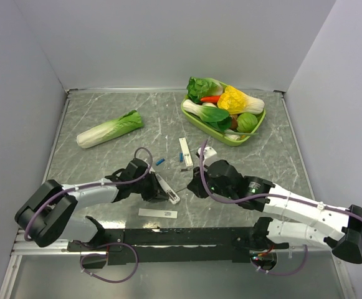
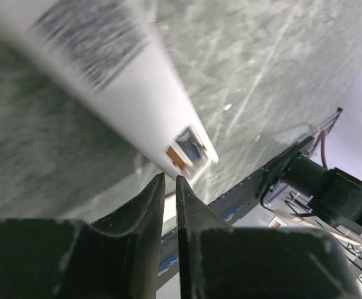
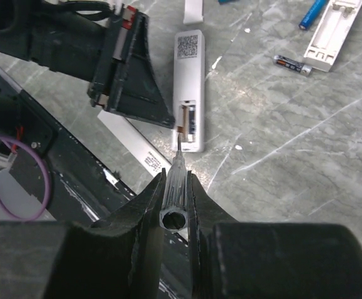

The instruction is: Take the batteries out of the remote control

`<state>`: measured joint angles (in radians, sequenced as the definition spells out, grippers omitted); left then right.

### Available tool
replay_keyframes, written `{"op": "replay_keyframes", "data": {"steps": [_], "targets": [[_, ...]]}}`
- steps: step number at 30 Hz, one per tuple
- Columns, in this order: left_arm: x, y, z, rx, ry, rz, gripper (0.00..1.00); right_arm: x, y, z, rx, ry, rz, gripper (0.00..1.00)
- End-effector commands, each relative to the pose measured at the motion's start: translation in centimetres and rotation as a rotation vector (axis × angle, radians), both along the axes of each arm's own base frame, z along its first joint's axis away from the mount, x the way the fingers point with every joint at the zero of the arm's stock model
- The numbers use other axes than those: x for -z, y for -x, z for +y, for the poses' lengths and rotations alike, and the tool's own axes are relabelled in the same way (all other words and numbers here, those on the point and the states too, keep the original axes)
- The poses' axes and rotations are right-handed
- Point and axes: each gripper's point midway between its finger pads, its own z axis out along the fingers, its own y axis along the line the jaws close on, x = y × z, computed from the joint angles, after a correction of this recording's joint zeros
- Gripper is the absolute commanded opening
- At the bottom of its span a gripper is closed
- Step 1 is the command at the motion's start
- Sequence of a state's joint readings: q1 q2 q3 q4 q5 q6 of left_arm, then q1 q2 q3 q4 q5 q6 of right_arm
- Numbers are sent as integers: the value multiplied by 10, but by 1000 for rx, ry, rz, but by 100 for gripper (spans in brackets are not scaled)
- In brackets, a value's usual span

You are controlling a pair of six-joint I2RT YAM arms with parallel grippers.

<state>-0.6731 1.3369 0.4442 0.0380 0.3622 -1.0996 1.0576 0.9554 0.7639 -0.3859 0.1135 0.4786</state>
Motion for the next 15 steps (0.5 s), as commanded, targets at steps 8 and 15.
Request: {"op": "replay_keyframes", "data": {"steps": [8,15], "targets": [[-93,-70,21,-131,-97,-278,24,20,26,44,-113,-52,55,0],[-95,-99,64,-208,-136,-268,26,51,12,41,-50,56,42,0]]}}
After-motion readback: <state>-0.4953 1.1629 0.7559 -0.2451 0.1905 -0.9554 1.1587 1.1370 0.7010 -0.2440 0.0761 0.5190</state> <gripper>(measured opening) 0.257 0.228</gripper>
